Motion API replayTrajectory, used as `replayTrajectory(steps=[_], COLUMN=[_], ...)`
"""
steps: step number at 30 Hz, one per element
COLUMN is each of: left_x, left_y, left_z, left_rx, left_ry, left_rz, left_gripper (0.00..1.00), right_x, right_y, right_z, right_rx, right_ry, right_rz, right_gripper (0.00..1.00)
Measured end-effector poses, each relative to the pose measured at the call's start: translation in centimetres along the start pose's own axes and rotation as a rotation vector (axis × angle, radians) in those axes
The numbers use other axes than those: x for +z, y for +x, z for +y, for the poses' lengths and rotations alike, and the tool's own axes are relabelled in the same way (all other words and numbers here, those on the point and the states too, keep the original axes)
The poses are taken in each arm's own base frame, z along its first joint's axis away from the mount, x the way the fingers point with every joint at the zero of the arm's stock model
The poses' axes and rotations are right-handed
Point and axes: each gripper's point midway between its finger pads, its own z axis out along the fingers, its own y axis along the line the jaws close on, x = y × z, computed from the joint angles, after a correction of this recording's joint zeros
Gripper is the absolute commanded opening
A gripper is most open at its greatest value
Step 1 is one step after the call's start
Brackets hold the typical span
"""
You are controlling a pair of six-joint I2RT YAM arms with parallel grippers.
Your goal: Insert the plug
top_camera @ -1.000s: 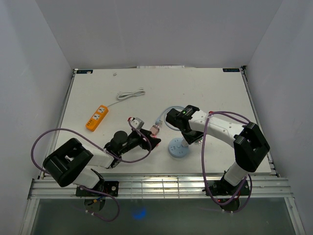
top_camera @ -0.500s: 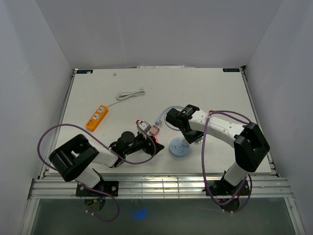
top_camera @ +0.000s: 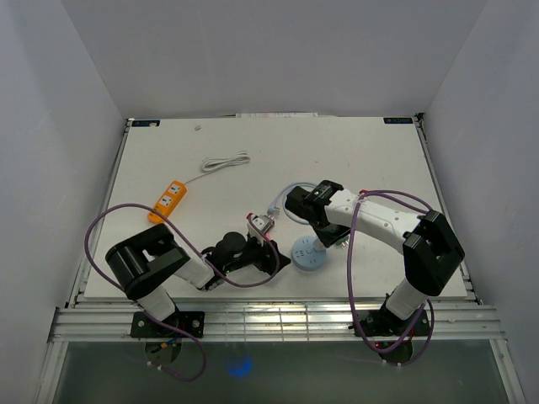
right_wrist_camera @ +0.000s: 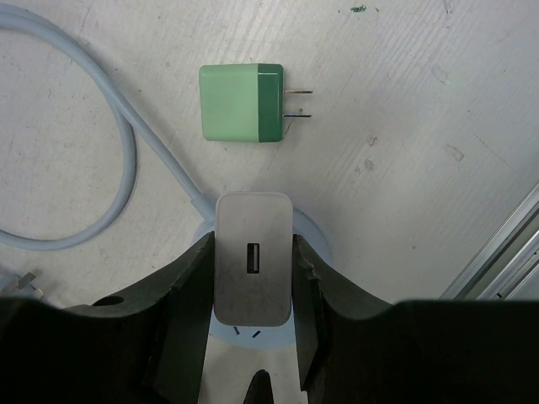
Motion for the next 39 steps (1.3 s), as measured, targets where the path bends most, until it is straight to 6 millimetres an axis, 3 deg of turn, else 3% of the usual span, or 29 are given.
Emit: replayTrajectory(steps=[12,21,39], left_x=[0.7,2.3,4.9], left_y=[0.6,1.1,0.7], left_z=[-0.6,-1.8,-2.6], left_rx=[-0.013,-0.004,0.031], left_ry=[0.008,0.039,0.044], left_rz=[-0.017,-0.004,-0.022], left_gripper=[0.75,0.57,0.55], right_x=[0.7,0.8,1.1], right_y=[0.0,-0.4,-1.9], right_z=[-0.8,-0.9,-0.7], right_rx=[-0.01,-0.013,-0.025], right_ry=[0.02,0.018,0.001], right_rz=[-0.009,-0.031,-0.115], right_gripper=[0.08,0.08,0.08])
